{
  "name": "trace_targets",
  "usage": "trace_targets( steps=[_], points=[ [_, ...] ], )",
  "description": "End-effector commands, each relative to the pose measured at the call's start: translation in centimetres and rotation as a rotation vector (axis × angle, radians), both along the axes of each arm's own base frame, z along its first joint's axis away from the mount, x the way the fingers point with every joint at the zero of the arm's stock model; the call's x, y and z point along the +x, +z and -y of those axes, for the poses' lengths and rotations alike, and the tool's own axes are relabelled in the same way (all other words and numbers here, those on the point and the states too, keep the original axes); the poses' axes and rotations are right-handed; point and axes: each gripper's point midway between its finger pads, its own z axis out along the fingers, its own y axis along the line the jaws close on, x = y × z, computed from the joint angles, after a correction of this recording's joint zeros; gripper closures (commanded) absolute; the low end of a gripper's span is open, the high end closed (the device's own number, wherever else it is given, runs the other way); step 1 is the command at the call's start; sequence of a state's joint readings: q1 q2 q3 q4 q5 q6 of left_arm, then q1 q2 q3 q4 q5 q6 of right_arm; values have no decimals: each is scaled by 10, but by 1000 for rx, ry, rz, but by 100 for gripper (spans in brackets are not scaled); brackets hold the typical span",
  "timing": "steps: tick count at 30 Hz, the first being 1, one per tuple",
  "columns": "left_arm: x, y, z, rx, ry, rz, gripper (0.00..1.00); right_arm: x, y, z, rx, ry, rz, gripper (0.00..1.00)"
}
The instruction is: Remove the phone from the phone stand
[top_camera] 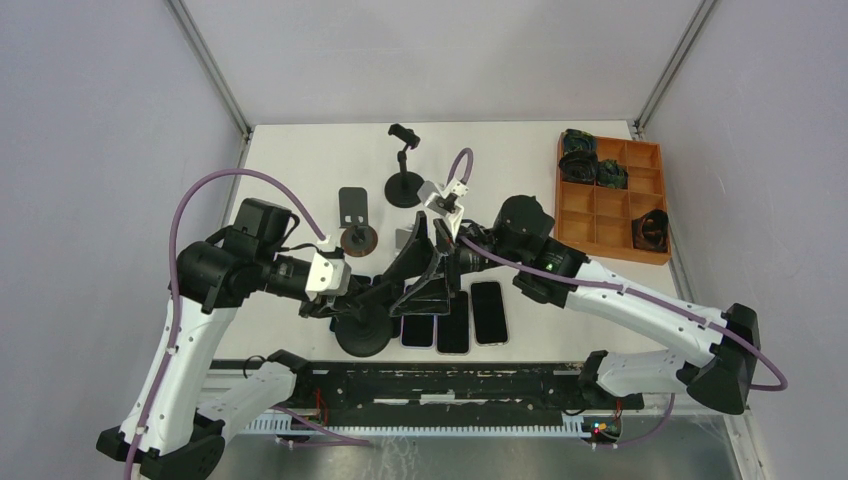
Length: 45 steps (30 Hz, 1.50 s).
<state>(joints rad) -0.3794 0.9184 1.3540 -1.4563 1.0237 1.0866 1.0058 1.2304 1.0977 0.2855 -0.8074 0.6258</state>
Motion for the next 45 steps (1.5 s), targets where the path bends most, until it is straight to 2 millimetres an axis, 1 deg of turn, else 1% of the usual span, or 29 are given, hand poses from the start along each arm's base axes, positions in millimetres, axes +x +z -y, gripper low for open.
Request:
trace_targets(
  steps=[1, 5, 11, 13, 16, 22, 24, 25, 26, 27, 29, 32, 34, 35, 36, 39, 42, 45],
  points=[
    [-1, 10, 6, -53, -21, 23, 98, -4, 23, -5, 44, 2, 53, 26],
    [0, 8, 5, -45, -17, 27, 98, -6, 18, -14, 8, 12, 48, 30],
    [2, 8, 3, -33, -6, 37, 98, -8, 12, -19, -38, 17, 60, 43],
    [2, 7, 3, -29, -3, 38, 98, -6, 8, -19, -61, 8, 75, 47],
    [4, 6, 2, -22, 2, 36, 98, -4, 5, -18, -100, -4, 97, 58],
    [8, 5, 3, -15, 14, 27, 98, -2, 10, -22, -109, 7, 102, 82],
    [12, 6, 4, -18, 34, 31, 96, -1, 10, -23, -111, 2, 103, 91],
    [15, 7, 4, -20, 46, 38, 93, -1, 11, -23, -109, 1, 104, 95],
    [17, 8, 4, -22, 54, 42, 89, 1, 12, -23, -108, -9, 104, 99],
    [18, 8, 5, -24, 63, 45, 79, 3, 14, -23, -105, -21, 106, 100],
    [21, 10, 5, -30, 85, 39, 52, 10, 22, -22, -93, -52, 107, 100],
    [23, 16, 6, -42, 103, 47, 16, 28, 37, -14, -68, -114, 86, 100],
    [23, 22, 5, -49, 113, 59, 4, 47, 48, -1, -54, -177, 84, 100],
    [22, 26, 4, -50, 117, 72, 1, 57, 53, 7, -51, -213, 86, 100],
    [21, 30, 3, -54, 123, 83, 0, 73, 58, 19, -46, -261, 84, 100],
    [16, 37, 0, -65, 136, 92, 0, 103, 75, 51, -12, -371, 83, 100],
    [16, 36, -1, -62, 158, 82, 0, 123, 87, 72, 9, -456, 90, 100],
    [24, 36, -2, -51, 212, 59, 0, 148, 89, 89, 7, -553, 84, 100]
  ],
)
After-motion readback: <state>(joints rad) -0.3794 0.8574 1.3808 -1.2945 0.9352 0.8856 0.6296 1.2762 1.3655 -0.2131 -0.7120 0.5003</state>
